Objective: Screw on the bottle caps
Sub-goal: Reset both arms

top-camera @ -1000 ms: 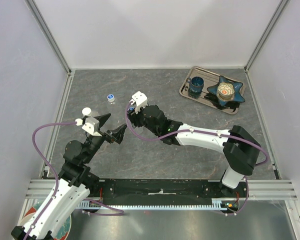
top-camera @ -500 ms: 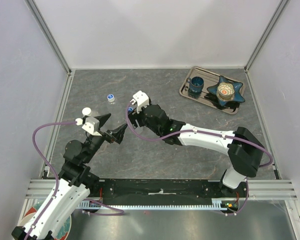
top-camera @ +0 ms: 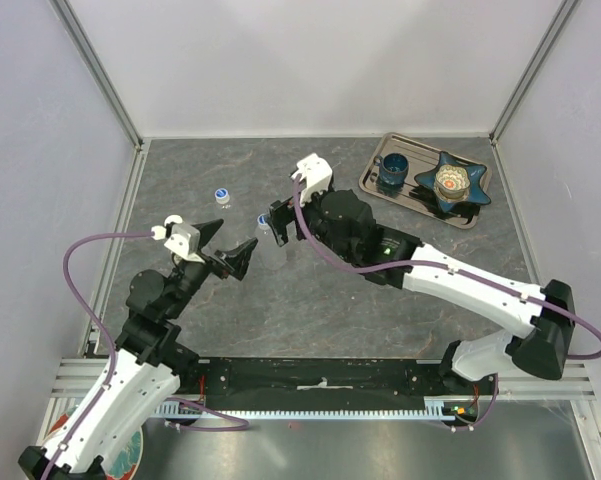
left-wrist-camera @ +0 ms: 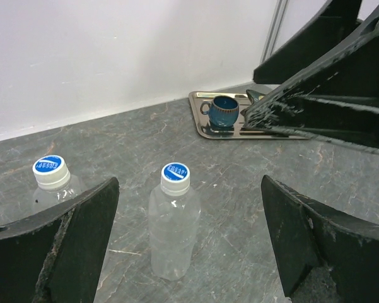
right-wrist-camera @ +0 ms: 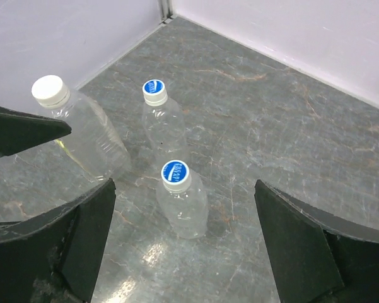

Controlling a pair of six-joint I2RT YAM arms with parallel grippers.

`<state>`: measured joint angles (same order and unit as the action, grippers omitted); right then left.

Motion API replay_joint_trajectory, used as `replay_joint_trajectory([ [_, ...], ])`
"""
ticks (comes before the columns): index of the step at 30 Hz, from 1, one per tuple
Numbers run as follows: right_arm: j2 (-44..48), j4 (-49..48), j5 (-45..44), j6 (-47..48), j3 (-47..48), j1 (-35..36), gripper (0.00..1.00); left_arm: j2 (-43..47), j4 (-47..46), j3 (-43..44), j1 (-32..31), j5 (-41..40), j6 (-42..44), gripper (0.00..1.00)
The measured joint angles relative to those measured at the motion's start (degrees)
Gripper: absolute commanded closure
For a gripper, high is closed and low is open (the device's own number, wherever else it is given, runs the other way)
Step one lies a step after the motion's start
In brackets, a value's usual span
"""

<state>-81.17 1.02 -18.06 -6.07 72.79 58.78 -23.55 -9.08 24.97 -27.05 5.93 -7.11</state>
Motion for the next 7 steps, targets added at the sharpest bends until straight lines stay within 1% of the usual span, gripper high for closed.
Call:
replay_joint_trajectory([
  [3, 1.77, 5.22, -2.03, -3.15, 1.66, 0.15, 0.02, -1.14, 0.09, 1.44, 0.00, 0.24, 0.02, 0.00],
  [7, 3.85, 10.56, -3.45, -4.92, 1.60, 0.37, 0.02, -3.39, 0.00, 3.67, 0.00, 0.72, 0.02, 0.01],
])
